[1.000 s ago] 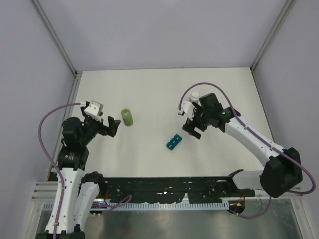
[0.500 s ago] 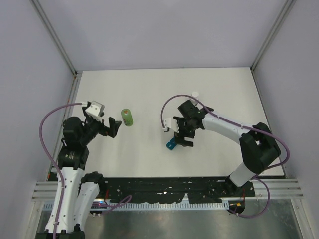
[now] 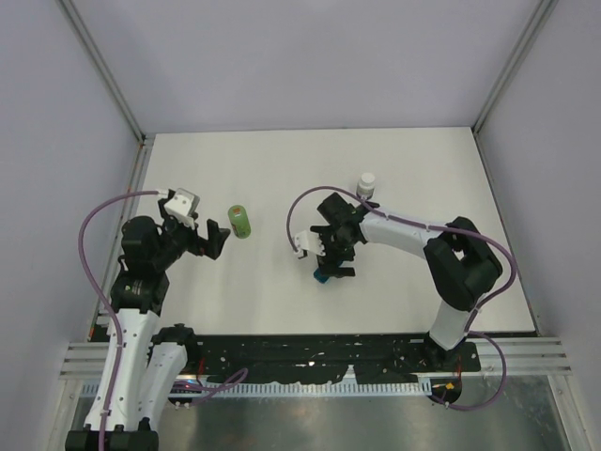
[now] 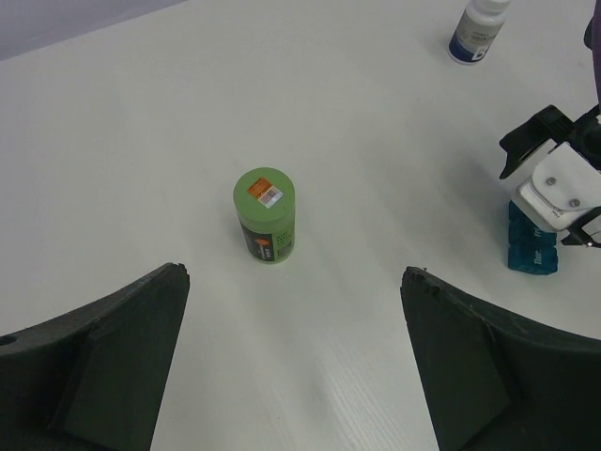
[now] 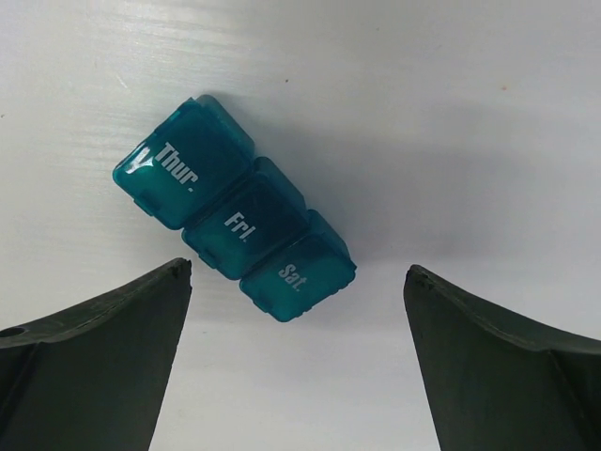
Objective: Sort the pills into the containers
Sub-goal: Open the pill container at the center of the board.
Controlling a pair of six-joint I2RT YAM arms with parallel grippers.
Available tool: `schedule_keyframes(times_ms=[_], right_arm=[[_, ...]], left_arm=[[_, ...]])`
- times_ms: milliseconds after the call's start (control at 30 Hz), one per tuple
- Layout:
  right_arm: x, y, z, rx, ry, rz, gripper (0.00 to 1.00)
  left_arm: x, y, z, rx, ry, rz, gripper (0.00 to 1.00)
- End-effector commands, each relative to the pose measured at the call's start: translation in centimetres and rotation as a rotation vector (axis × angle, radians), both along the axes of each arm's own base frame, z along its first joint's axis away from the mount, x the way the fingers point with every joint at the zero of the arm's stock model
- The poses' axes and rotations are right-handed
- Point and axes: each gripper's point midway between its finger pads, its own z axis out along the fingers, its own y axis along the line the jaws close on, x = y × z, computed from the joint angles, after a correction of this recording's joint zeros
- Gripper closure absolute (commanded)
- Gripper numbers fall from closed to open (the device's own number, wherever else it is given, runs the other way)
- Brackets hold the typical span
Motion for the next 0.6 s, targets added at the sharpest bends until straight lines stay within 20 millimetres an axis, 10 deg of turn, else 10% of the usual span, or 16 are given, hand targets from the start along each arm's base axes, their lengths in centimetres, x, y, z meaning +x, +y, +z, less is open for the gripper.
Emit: schedule_keyframes(times_ms=[0,567], right_arm=[[1.3,1.3,1.0,0.011,-0.042,0.064,0.0],[-1.5,2.0,-0.2,0.022,0.06,0.077,0.43]], left_arm=[[0.1,-0.1,1.4,0.011,-0.039,-0.017,0.01],[0.2,-0.1,1.2,0.014,-0.041,-0.02,0.01]])
